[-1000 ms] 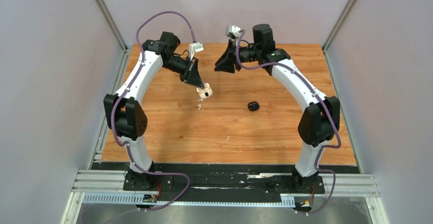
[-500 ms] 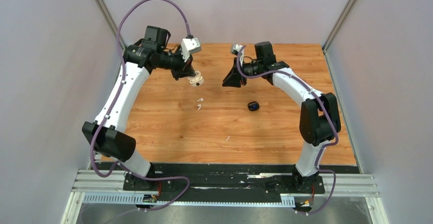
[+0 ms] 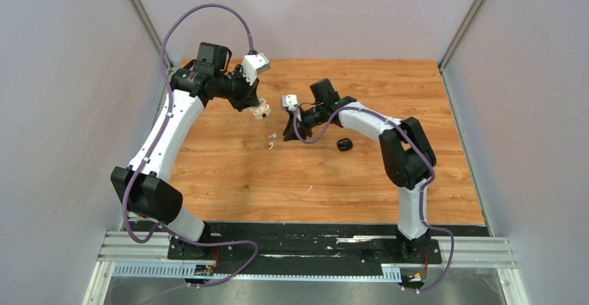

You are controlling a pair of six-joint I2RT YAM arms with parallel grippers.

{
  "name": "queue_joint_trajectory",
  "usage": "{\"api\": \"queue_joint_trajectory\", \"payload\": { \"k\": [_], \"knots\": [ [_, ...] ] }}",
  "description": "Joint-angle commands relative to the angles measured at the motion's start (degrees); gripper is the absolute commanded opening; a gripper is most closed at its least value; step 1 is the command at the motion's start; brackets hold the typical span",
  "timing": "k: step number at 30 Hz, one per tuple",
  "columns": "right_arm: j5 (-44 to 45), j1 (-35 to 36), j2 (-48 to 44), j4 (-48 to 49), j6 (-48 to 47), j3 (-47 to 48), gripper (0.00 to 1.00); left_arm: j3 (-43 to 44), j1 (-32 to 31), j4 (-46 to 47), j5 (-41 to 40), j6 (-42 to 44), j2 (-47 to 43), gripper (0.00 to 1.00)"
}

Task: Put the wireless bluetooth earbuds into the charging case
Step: Pick up the earbud from the center of the board.

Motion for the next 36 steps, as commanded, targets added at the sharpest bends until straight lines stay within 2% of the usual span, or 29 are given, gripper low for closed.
{"api": "queue_joint_trajectory", "payload": {
  "k": [1, 3, 6, 10, 16, 22, 26, 30, 36],
  "knots": [
    [6.64, 1.72, 7.79, -1.42, -2.05, 7.95, 0.22, -1.08, 3.01, 5.26, -1.36, -11.90, -2.62, 0.00],
    [11.76, 2.01, 12.02, -1.38, 6.50, 13.59, 0.22, -0.77, 4.55, 5.43, -1.79, -14.01, -2.47, 0.00],
    [20.64, 1.99, 17.16, -1.59, 25.24, 21.19, 0.22, -0.01, 5.67, 4.80, -2.75, -15.76, -2.25, 0.00],
    [27.64, 2.74, 18.25, -2.27, 37.85, 23.67, 0.28, 0.22, 5.96, 5.31, -3.12, -16.61, -2.45, 0.00],
    [28.93, 3.73, 18.18, -4.51, 46.05, 22.74, 0.36, -0.04, 6.19, 6.62, -3.28, -17.61, -2.31, 0.00],
    [28.32, 5.06, 18.96, -5.00, 49.87, 21.73, 0.35, -0.35, 6.55, 6.76, -3.49, -17.63, -2.35, 0.00],
    [31.78, 5.72, 19.41, -4.93, 52.11, 22.01, 0.37, -0.51, 6.75, 6.49, -3.68, -17.59, -2.52, 0.00],
    [36.83, 6.16, 20.52, -4.89, 54.44, 22.76, 0.34, -0.66, 6.84, 6.47, -3.88, -17.82, -2.70, 0.00],
    [37.60, 6.68, 21.90, -4.78, 54.53, 23.61, 0.34, -1.32, 6.93, 6.20, -3.94, -17.32, -2.99, 0.00]
  ]
}}
